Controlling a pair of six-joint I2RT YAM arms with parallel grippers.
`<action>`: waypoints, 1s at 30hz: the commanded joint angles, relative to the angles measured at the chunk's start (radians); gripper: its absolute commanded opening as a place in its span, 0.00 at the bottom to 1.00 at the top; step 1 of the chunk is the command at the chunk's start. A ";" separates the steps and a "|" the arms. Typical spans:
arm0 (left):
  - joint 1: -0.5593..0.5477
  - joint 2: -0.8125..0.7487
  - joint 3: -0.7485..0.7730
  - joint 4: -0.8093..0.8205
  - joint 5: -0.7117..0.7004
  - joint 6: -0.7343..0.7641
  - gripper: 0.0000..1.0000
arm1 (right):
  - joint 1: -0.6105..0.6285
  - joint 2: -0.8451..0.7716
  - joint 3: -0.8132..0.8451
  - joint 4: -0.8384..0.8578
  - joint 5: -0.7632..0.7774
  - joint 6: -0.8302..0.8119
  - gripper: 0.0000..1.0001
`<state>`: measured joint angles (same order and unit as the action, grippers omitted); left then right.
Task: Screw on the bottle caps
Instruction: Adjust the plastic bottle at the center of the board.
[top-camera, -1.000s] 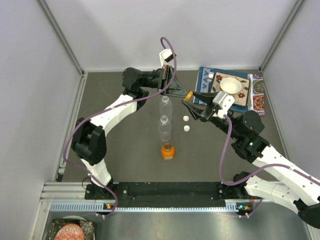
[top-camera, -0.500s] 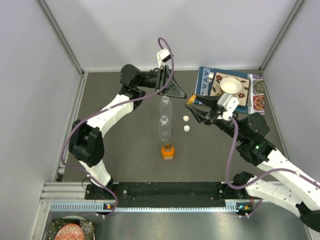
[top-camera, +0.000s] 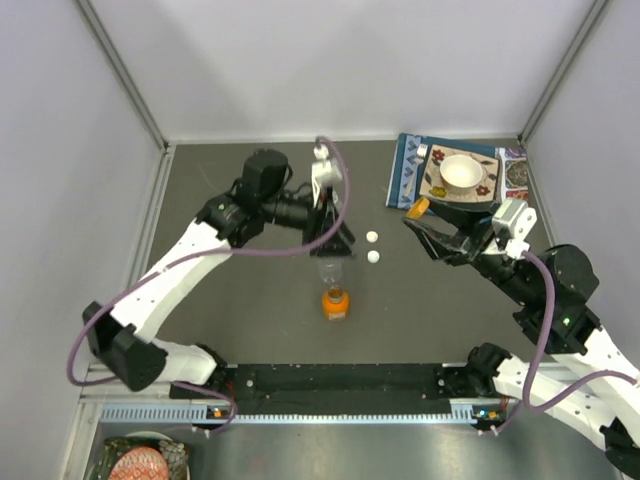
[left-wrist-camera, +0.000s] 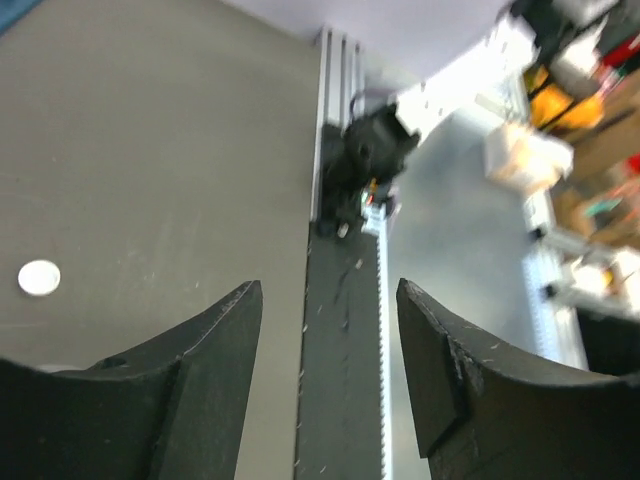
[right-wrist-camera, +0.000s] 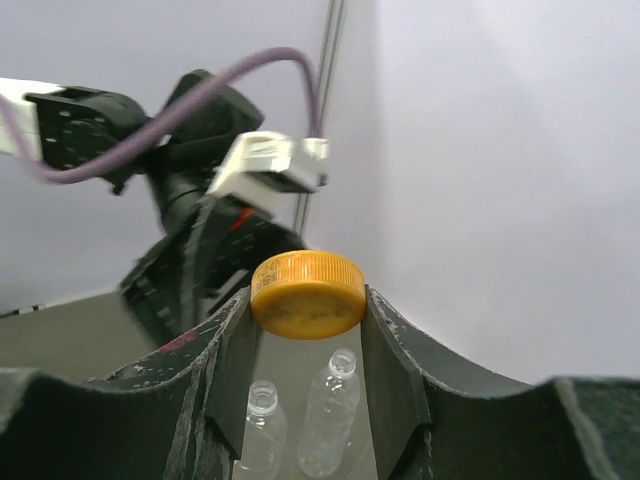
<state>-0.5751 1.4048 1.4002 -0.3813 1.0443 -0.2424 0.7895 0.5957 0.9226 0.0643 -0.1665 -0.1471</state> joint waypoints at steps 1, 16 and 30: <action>-0.060 -0.116 -0.098 -0.383 -0.281 0.485 0.61 | 0.008 0.007 0.055 -0.044 0.015 0.032 0.35; -0.135 -0.261 -0.512 -0.285 -0.434 0.566 0.62 | 0.008 -0.002 0.087 -0.061 0.031 0.057 0.36; -0.219 -0.092 -0.455 -0.085 -0.523 0.499 0.64 | 0.008 -0.019 0.085 -0.109 0.050 0.030 0.36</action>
<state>-0.7769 1.2903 0.8932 -0.5659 0.5514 0.2810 0.7895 0.5892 0.9707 -0.0452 -0.1291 -0.1108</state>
